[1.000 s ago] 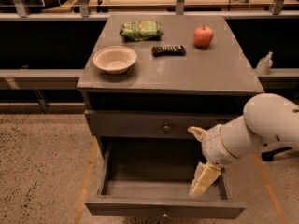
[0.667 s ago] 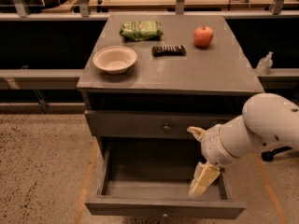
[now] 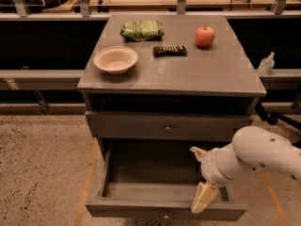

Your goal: Close middle drawer

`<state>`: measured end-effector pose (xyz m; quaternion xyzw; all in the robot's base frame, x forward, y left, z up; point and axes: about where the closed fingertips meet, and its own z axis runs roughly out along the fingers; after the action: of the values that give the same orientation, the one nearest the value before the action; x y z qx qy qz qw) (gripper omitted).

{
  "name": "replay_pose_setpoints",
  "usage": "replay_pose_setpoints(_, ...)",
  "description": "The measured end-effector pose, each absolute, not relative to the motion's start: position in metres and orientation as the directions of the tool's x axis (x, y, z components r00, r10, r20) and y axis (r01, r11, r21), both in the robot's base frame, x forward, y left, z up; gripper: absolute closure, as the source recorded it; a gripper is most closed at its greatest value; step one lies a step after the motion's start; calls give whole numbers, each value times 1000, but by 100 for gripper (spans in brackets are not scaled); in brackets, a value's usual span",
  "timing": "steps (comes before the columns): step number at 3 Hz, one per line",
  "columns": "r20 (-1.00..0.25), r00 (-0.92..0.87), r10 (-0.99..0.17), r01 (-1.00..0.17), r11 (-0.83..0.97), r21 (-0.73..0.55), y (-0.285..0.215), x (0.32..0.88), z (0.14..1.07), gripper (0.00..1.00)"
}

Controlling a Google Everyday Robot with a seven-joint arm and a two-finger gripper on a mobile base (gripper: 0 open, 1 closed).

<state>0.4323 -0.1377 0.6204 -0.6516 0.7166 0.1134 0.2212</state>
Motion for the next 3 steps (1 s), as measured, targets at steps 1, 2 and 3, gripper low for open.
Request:
replay_pose_setpoints(1,-442,-35,-896,-980,118,-161,-157,439,572,0)
replay_pose_setpoints(2,-446,-30,-895,-981,112,-159,-155,440,566,0)
replay_pose_setpoints(3,-451,-36,-892,-979,121,-162,-156,441,549,0)
